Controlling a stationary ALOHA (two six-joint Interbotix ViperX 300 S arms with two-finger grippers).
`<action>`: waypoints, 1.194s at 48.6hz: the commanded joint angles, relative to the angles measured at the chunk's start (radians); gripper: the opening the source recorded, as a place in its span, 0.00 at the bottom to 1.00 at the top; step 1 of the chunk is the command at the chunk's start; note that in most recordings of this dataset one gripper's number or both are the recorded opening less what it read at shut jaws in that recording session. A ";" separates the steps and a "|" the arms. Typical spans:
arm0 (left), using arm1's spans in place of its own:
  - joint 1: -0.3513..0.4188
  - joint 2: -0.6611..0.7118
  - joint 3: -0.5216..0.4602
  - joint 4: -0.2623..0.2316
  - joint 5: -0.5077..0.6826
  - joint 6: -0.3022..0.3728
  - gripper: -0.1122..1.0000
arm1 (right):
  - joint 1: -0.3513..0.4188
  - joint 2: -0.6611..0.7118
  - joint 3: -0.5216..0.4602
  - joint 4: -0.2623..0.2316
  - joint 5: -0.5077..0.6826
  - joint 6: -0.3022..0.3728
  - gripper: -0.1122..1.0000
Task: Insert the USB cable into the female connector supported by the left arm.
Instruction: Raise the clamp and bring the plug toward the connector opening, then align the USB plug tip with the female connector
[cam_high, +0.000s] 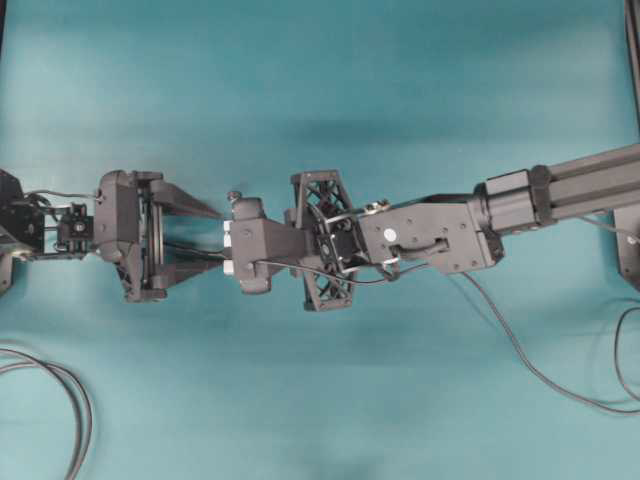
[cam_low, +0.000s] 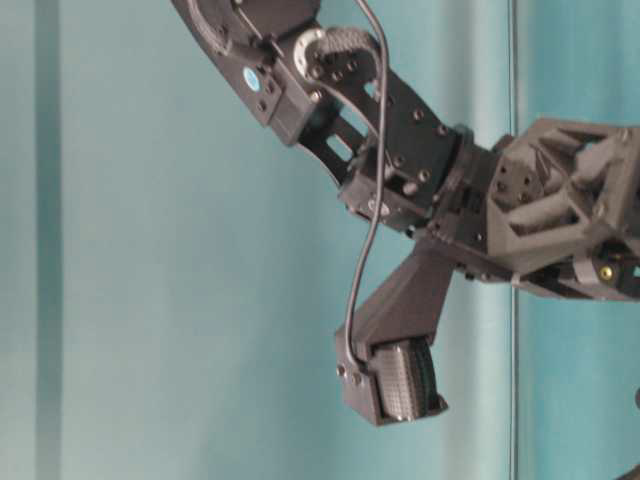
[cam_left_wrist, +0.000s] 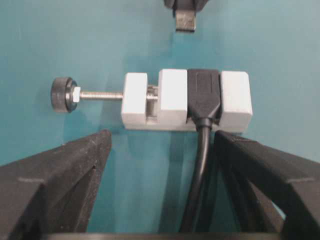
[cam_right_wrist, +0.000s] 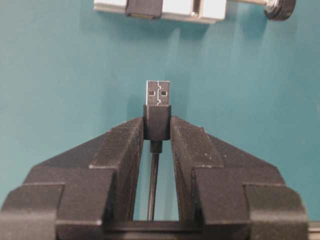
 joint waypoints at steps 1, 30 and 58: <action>0.002 -0.009 -0.020 -0.002 0.008 -0.002 0.95 | -0.005 -0.014 -0.031 -0.005 -0.003 -0.002 0.29; 0.002 -0.008 -0.044 -0.002 0.049 0.002 0.91 | -0.005 -0.014 -0.028 -0.006 -0.006 -0.003 0.29; 0.000 -0.008 -0.084 -0.002 0.132 0.052 0.91 | 0.014 -0.014 -0.018 -0.006 -0.006 -0.008 0.29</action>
